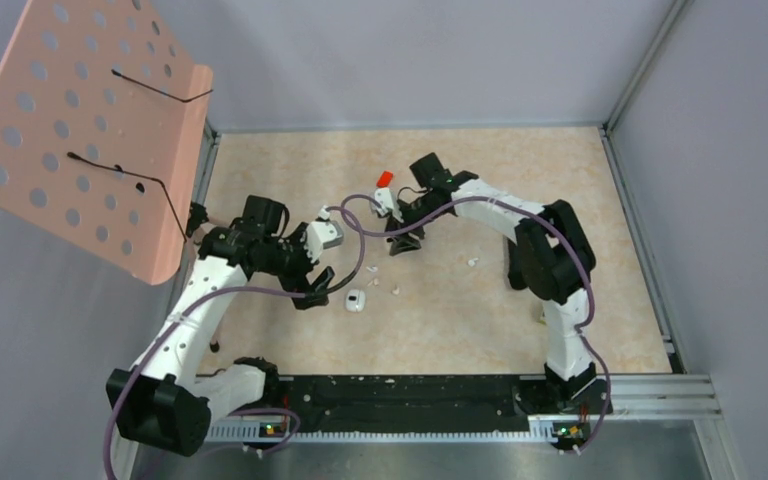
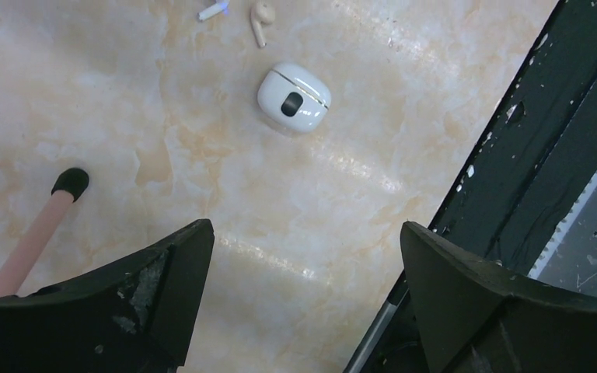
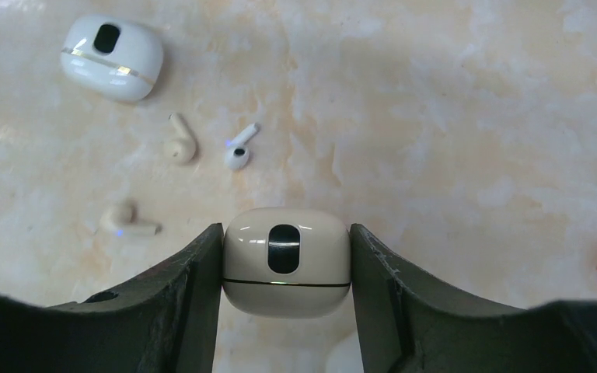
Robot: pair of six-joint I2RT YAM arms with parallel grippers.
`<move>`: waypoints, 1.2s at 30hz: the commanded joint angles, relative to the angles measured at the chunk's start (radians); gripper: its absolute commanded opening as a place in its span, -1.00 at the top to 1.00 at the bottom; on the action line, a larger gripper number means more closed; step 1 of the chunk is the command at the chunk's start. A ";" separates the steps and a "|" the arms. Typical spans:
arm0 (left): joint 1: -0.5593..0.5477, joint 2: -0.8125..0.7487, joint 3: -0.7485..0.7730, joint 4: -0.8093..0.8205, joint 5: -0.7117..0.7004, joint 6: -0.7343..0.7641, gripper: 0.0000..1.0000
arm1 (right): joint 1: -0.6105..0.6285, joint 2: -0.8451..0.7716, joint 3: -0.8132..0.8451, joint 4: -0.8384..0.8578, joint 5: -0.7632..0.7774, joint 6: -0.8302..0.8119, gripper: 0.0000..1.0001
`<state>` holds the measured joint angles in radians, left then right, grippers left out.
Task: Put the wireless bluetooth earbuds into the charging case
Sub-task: Pick up the charging case at the center of the board, then place the charging case at the center of the board.
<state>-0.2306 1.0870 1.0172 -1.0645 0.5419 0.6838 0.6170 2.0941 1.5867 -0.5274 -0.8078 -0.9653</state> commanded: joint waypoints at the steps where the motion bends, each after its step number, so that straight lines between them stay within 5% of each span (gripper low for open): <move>1: -0.016 0.036 -0.002 0.066 0.068 -0.003 -0.90 | -0.038 -0.126 -0.030 -0.236 -0.077 -0.312 0.34; 7: -0.034 0.053 -0.027 0.145 0.060 -0.049 -0.90 | -0.049 -0.159 -0.074 -0.637 0.023 -0.845 0.36; 11: -0.036 0.067 -0.026 0.173 0.044 -0.089 -0.91 | -0.049 -0.163 -0.125 -0.737 0.113 -1.077 0.37; 16: -0.037 0.060 -0.047 0.205 0.012 -0.123 -0.98 | -0.045 -0.145 -0.155 -0.744 0.179 -1.225 0.32; 21: -0.037 0.101 -0.030 0.231 0.014 -0.214 -0.98 | -0.046 -0.122 -0.141 -0.704 0.173 -1.207 -0.06; 29: -0.038 0.167 -0.010 0.343 0.007 -0.334 -0.98 | -0.128 -0.298 -0.184 -0.577 0.065 -0.756 -0.58; 33: -0.037 0.214 0.007 0.387 0.007 -0.401 -0.98 | -0.148 -0.459 -0.326 -0.343 0.079 -0.285 -0.58; 36: -0.038 0.226 0.013 0.423 -0.031 -0.490 -0.98 | -0.129 -0.587 -0.443 -0.090 0.184 0.232 -0.53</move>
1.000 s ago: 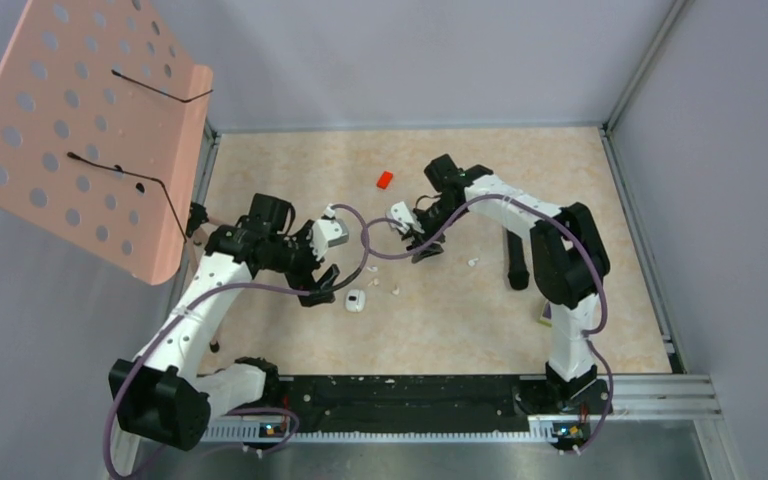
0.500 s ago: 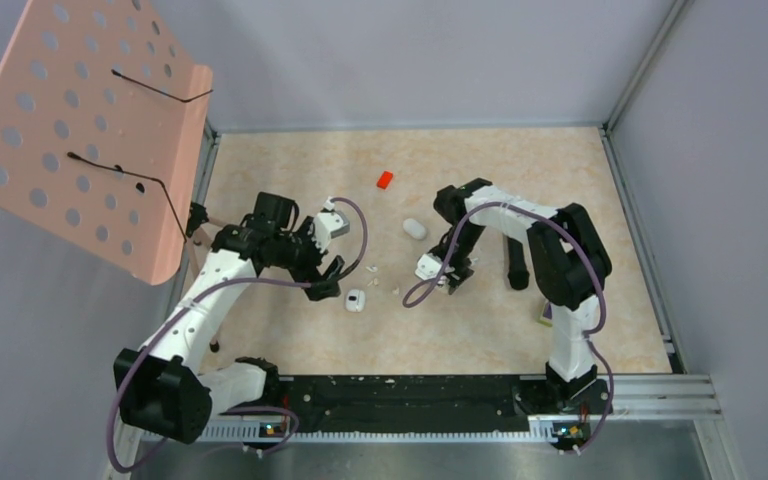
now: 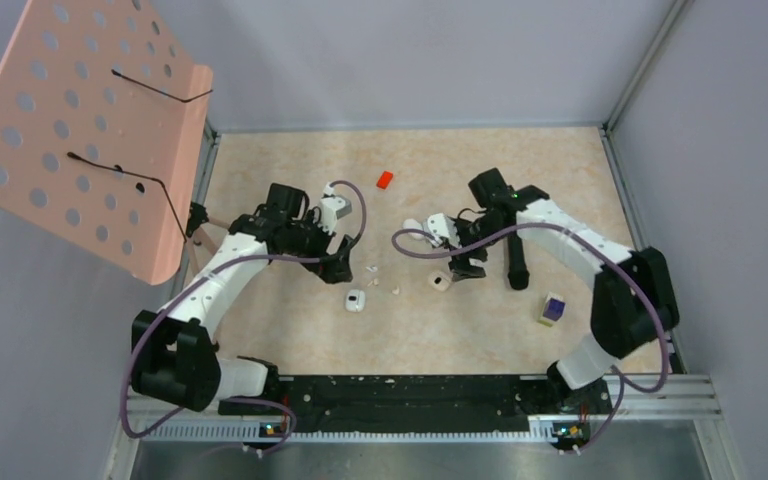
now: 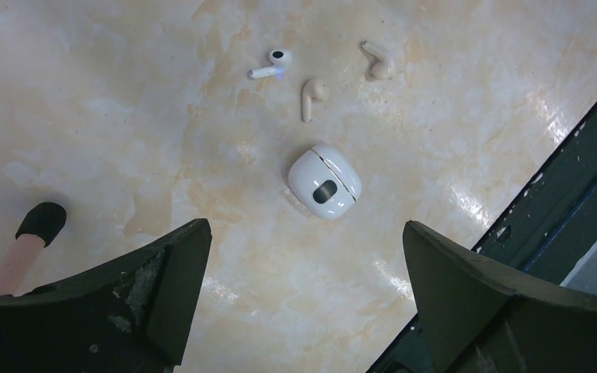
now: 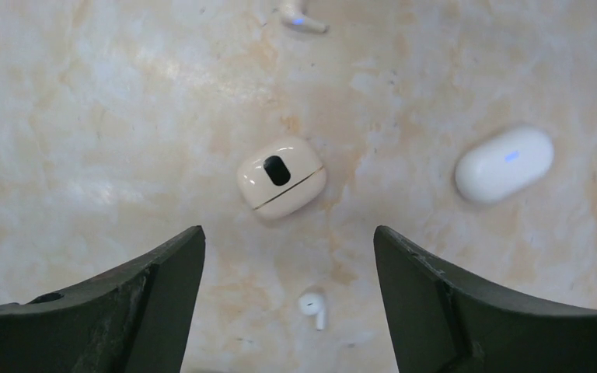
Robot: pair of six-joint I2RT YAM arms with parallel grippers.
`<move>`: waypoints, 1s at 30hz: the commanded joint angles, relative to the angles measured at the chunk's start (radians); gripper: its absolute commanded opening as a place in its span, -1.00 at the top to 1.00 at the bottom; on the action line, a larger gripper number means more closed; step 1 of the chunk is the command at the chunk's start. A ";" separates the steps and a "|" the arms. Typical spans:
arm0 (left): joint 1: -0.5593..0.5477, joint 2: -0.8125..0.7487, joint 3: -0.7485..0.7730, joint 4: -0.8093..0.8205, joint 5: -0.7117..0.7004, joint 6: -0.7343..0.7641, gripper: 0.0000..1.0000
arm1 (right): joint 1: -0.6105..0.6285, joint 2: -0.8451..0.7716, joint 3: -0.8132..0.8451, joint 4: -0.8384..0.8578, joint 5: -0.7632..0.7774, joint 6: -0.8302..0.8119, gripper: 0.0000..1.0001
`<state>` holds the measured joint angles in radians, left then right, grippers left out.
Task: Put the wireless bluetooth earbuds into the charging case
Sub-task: Place the charging case at the center of the board, then pick up the charging case at the center of the board.
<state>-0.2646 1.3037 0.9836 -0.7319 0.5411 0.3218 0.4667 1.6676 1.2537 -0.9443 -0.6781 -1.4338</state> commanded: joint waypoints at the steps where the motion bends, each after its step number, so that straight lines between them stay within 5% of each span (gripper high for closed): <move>1: -0.003 0.015 0.050 0.099 -0.041 -0.159 -0.98 | 0.031 -0.182 -0.129 0.352 0.096 0.831 -0.49; 5: 0.004 0.044 0.064 0.127 -0.117 -0.284 -0.98 | 0.102 -0.191 -0.177 0.378 0.295 1.131 -0.41; 13: 0.043 0.072 0.082 0.172 -0.059 -0.421 -0.98 | 0.189 -0.128 -0.252 0.521 0.518 1.178 -0.43; 30: 0.067 0.049 0.043 0.209 -0.049 -0.443 -0.94 | 0.216 -0.052 -0.277 0.566 0.488 1.131 -0.47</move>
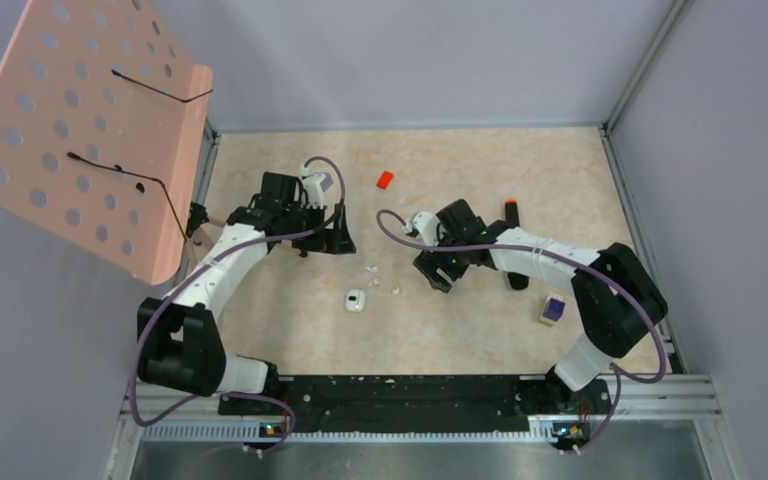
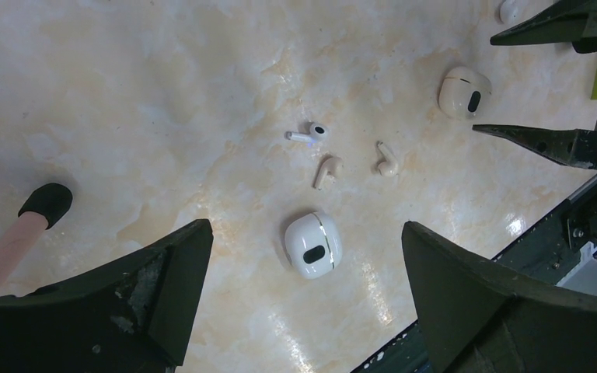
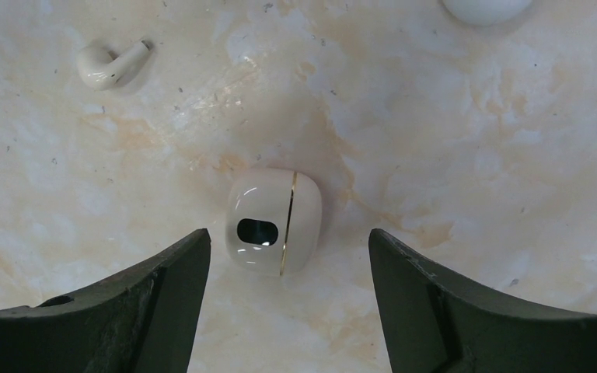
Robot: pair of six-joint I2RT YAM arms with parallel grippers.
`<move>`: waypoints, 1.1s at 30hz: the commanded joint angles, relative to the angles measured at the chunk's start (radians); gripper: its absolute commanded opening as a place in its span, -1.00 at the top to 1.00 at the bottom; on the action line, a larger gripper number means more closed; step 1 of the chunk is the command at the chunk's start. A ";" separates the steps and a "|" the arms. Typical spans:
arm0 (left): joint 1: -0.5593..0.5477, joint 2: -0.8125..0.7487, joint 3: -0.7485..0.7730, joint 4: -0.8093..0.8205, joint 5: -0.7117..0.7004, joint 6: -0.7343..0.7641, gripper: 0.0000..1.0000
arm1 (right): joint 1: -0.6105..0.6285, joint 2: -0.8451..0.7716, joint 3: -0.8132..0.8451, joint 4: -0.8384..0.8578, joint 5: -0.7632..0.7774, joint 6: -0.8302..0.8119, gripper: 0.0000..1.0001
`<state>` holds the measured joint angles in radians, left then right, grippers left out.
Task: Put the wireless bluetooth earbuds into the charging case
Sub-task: Pick up the charging case at the center of the board.
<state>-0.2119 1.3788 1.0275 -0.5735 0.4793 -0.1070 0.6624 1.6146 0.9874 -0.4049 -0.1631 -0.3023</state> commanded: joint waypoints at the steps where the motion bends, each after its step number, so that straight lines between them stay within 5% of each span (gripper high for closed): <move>1: 0.017 -0.028 -0.002 0.051 0.012 -0.016 -0.94 | 0.022 0.002 -0.013 0.026 -0.027 -0.003 -0.47; 15: 0.028 -0.025 -0.004 0.059 0.015 -0.023 -0.90 | 0.028 0.076 -0.015 0.017 0.018 -0.039 -0.26; 21: 0.028 0.001 0.001 0.083 0.048 -0.033 -0.85 | 0.028 0.066 -0.021 0.028 0.022 -0.094 0.24; 24: 0.026 0.025 0.015 0.106 0.114 -0.028 -0.77 | 0.028 0.003 -0.034 0.031 0.032 -0.177 0.45; 33: -0.099 0.155 0.158 0.326 0.360 0.031 -0.63 | 0.011 -0.311 -0.127 0.342 -0.006 -0.497 0.49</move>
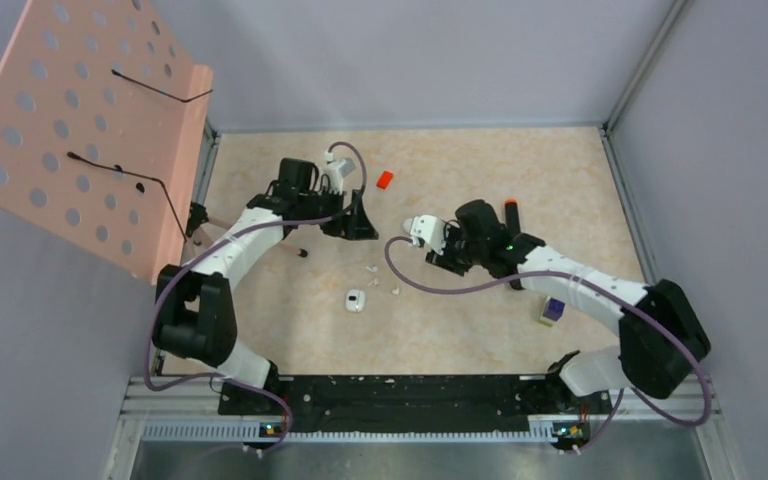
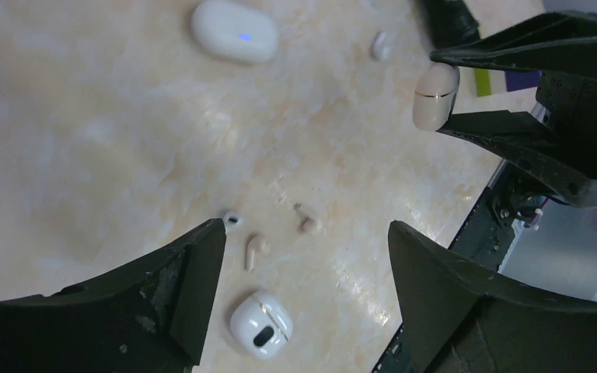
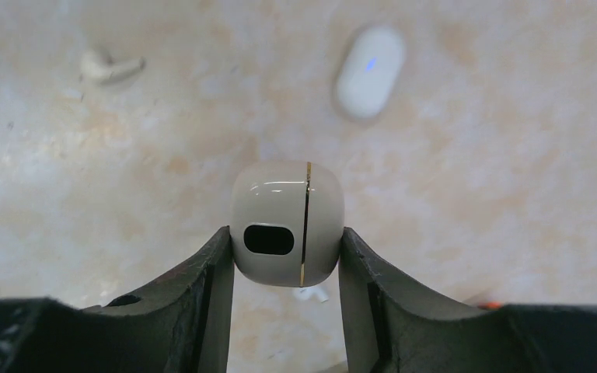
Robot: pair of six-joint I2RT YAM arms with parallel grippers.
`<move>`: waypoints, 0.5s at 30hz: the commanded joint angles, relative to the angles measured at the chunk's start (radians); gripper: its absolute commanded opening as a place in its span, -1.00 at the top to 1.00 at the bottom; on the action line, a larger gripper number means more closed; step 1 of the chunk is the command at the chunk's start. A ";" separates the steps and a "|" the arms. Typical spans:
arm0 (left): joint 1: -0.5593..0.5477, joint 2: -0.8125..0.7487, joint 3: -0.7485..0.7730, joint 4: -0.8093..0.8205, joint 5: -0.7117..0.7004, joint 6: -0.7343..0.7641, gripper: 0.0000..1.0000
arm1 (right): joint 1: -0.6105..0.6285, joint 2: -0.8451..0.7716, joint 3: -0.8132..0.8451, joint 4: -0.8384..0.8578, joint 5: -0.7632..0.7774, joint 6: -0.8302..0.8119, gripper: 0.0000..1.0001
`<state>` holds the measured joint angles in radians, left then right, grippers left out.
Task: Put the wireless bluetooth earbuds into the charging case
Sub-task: Pick up the charging case at the center of the board.
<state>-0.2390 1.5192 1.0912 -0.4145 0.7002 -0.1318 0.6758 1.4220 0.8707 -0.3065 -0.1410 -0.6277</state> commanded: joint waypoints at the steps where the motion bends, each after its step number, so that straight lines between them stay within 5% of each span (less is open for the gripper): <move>1: -0.094 0.019 0.107 0.197 0.148 0.069 -0.63 | -0.002 -0.120 -0.007 0.275 -0.032 -0.181 0.50; 15: -0.155 0.157 0.266 0.289 0.229 0.071 -0.49 | 0.004 -0.071 0.114 0.448 -0.083 -0.195 0.49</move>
<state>-0.3862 1.6417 1.3022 -0.1703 0.8749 -0.0536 0.6758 1.3441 0.9218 0.0448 -0.1825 -0.8120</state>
